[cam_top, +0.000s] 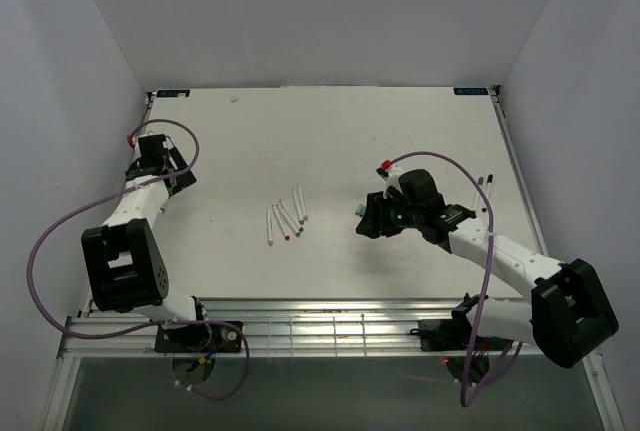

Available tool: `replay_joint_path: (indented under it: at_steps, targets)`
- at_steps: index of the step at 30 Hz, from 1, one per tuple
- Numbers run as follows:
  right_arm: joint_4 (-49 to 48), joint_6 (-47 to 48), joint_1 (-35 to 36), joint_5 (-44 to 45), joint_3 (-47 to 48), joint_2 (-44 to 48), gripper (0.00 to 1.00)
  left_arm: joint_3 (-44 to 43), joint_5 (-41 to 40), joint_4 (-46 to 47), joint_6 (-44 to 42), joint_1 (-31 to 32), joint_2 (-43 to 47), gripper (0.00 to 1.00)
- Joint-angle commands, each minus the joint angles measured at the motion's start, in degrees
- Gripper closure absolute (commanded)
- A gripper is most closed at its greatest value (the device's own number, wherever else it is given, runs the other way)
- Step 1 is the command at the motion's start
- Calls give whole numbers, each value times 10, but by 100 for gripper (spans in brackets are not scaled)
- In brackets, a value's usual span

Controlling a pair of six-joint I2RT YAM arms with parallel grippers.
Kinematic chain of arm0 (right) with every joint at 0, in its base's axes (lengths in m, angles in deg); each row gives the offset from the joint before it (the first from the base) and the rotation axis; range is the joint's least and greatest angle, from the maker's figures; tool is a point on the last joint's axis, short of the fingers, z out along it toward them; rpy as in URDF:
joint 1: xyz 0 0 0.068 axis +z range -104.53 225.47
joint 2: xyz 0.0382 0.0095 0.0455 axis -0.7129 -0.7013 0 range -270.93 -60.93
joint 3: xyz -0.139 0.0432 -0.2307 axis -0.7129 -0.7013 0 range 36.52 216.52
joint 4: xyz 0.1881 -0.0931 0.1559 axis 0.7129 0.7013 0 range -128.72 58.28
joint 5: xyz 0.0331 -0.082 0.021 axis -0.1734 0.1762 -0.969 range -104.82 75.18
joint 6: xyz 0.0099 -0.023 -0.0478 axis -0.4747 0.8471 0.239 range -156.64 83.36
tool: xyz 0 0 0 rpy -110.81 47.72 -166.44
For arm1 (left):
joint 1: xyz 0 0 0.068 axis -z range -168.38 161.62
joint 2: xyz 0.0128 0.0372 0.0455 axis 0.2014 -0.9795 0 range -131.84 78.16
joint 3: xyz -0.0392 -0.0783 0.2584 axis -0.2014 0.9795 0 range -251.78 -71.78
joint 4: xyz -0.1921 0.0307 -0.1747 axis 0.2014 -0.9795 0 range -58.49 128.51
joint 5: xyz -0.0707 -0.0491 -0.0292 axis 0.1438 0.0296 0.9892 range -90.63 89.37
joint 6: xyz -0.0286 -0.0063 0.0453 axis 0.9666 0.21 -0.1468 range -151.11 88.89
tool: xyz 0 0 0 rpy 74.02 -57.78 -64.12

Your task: Open the pen caps

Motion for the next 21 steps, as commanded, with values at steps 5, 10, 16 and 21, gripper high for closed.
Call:
replay_joint_path:
  at_steps: [5, 10, 16, 21]
  targets:
    - [-34, 18, 6, -47, -20, 30, 47, 4, -19, 67, -21, -20, -32, 4]
    - [-36, 20, 7, -48, -25, 35, 47, -1, -25, 75, -22, -35, -63, 4]
    - [-37, 23, 7, -47, -29, 43, 47, 11, -12, 87, -14, -74, -90, 5]
    - [-36, 26, 7, -40, -30, 46, 47, 20, 9, 102, -40, -75, -94, 11]
